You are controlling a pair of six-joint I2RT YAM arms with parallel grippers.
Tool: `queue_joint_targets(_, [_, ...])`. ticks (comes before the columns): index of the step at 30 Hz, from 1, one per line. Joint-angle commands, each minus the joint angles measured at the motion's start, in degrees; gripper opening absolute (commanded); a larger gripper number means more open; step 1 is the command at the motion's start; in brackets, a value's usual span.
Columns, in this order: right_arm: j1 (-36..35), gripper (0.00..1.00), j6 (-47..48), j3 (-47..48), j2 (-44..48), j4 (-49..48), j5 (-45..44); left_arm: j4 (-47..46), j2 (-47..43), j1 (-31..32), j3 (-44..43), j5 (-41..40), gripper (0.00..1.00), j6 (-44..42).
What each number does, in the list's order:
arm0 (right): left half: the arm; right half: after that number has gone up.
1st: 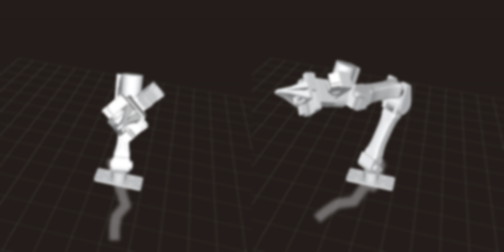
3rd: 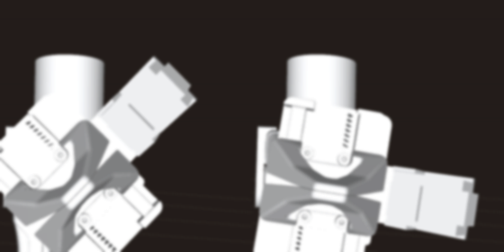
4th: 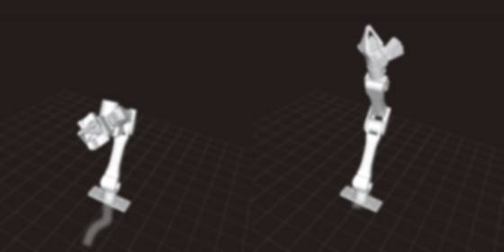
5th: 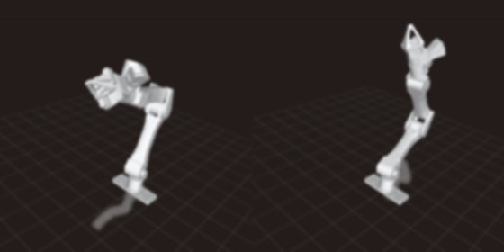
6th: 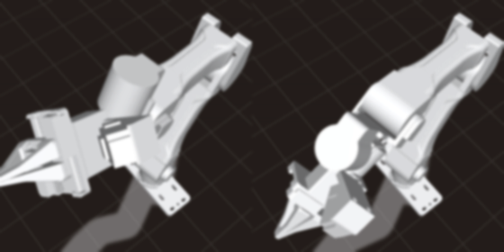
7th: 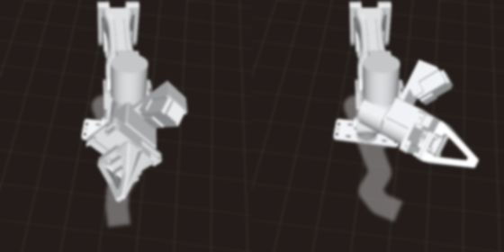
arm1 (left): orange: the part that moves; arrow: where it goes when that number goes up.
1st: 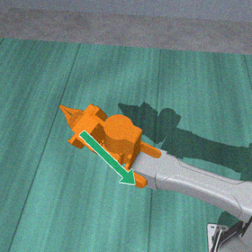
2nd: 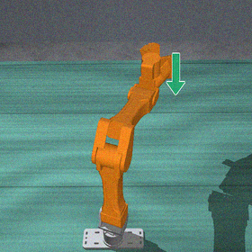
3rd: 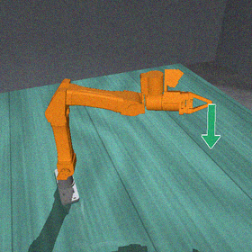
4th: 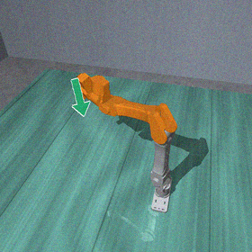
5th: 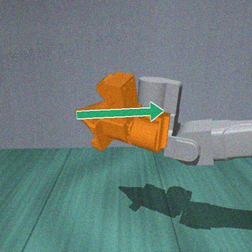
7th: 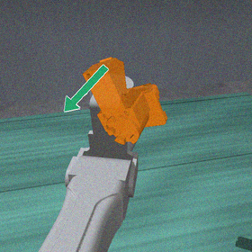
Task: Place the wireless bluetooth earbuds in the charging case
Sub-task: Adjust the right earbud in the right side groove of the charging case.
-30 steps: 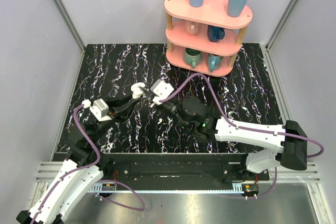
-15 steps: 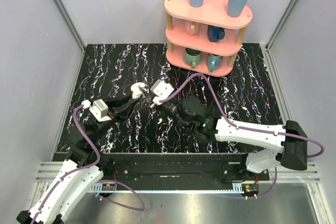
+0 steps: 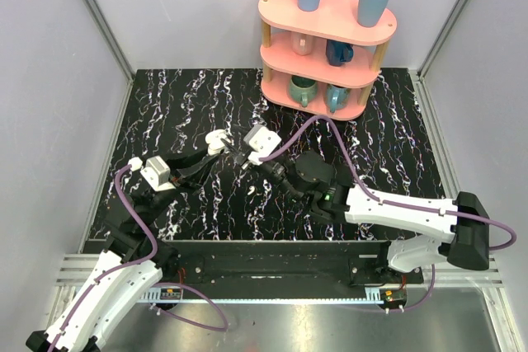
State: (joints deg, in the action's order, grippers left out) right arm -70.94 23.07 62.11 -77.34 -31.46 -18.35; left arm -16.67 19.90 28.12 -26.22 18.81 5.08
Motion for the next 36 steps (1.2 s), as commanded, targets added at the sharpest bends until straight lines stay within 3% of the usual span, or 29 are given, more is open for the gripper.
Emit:
queue_joint_targets(1, [-0.61, 0.49, -0.66, -0.14, 4.56, -3.08, -0.28, -3.64, -0.74, -0.17, -0.33, -0.97, 0.00, 0.63])
queue_joint_targets(14, [0.45, 0.48, -5.40, 10.39, -2.46, 10.00, -6.62, -4.16, -0.92, -0.17, -0.24, 0.18, 0.00, 0.46])
queue_joint_targets(36, [0.89, 0.47, -9.01, 6.10, 1.49, 10.81, 1.29, -4.16, -1.97, -0.17, 0.46, -2.11, 0.00, 0.28])
